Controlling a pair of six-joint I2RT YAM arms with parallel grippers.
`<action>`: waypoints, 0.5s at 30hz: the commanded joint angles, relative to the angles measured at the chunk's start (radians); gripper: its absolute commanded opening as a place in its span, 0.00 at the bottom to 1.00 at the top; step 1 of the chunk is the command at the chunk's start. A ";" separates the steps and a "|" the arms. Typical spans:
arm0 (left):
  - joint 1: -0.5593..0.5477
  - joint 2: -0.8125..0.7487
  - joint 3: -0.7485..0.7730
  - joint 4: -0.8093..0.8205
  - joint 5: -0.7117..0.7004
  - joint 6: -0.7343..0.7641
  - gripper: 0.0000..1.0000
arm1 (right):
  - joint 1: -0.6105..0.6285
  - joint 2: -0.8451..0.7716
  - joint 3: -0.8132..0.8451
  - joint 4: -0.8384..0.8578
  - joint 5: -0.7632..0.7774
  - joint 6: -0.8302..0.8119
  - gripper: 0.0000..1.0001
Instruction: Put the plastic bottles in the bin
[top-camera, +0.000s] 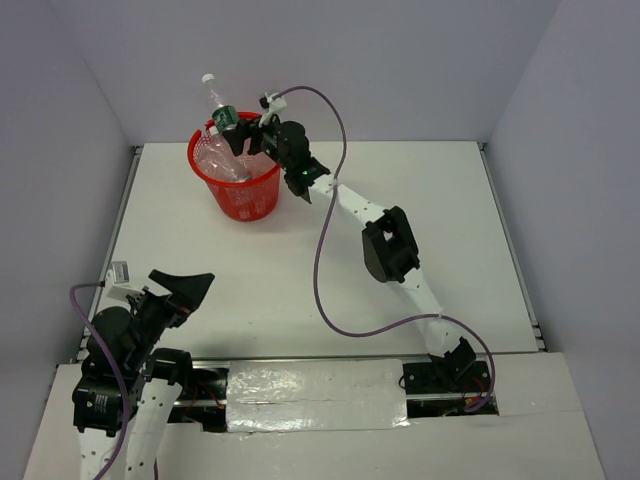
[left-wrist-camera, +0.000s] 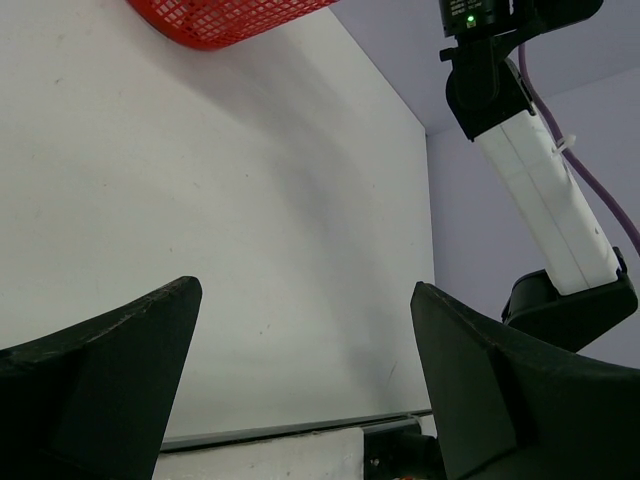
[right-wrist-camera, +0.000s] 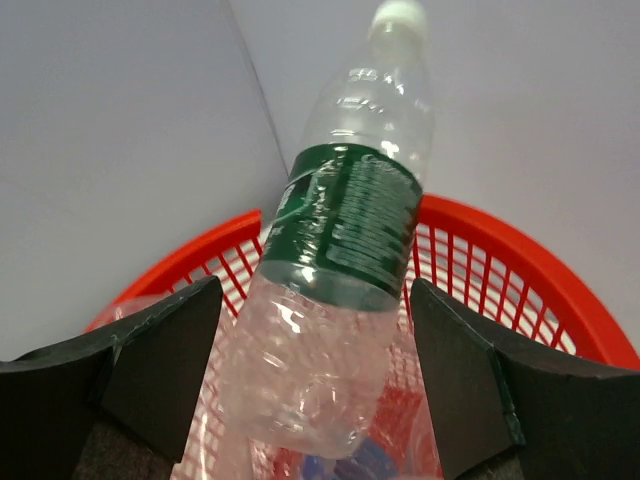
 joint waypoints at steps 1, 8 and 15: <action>0.002 0.006 0.023 0.055 0.000 0.002 0.99 | 0.009 -0.103 -0.055 0.060 -0.013 -0.043 0.83; 0.002 0.006 0.010 0.092 0.010 0.005 0.99 | 0.006 -0.253 -0.181 0.071 -0.074 -0.092 0.92; 0.002 0.014 0.012 0.122 0.020 0.014 0.99 | 0.003 -0.417 -0.335 0.080 -0.110 -0.092 0.94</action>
